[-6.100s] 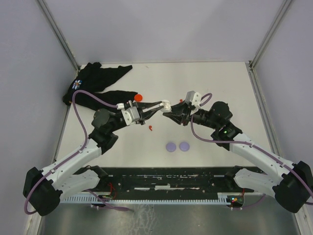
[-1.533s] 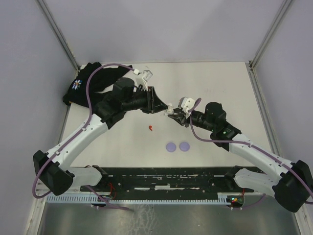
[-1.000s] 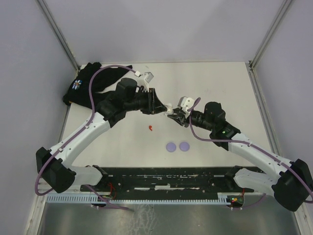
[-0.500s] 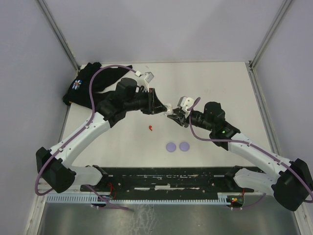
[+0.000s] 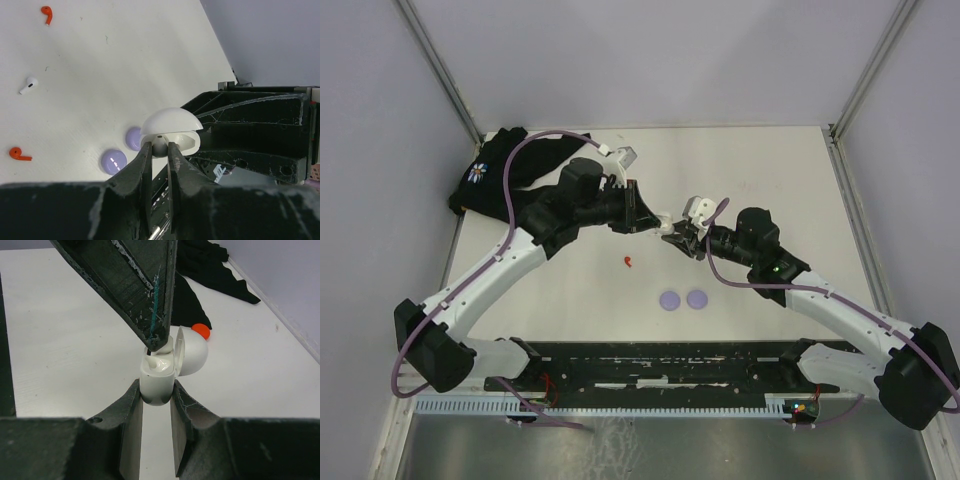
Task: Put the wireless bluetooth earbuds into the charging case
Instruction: Place the earbud in the charging case.
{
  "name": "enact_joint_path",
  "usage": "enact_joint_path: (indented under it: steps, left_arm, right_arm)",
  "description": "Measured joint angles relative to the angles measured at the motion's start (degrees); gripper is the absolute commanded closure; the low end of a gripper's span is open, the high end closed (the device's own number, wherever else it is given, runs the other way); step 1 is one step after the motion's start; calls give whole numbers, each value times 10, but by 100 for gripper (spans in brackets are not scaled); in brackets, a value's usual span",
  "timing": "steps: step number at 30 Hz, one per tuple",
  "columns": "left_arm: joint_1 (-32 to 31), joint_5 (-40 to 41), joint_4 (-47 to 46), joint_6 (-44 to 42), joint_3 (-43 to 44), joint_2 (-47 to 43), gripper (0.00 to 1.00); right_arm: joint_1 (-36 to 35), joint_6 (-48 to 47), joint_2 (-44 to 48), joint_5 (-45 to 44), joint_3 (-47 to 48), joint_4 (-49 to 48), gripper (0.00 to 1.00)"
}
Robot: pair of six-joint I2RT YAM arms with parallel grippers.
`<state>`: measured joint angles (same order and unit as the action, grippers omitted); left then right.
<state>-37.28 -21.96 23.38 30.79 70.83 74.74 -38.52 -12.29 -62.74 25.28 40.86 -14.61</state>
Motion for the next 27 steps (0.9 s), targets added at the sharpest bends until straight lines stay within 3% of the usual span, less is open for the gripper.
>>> enact_joint_path:
  steps: [27]
  left_arm:
    - [9,13,77,-52,46,-23,91]
  right_arm:
    - [-1,-2,0,-4,-13,-21,98]
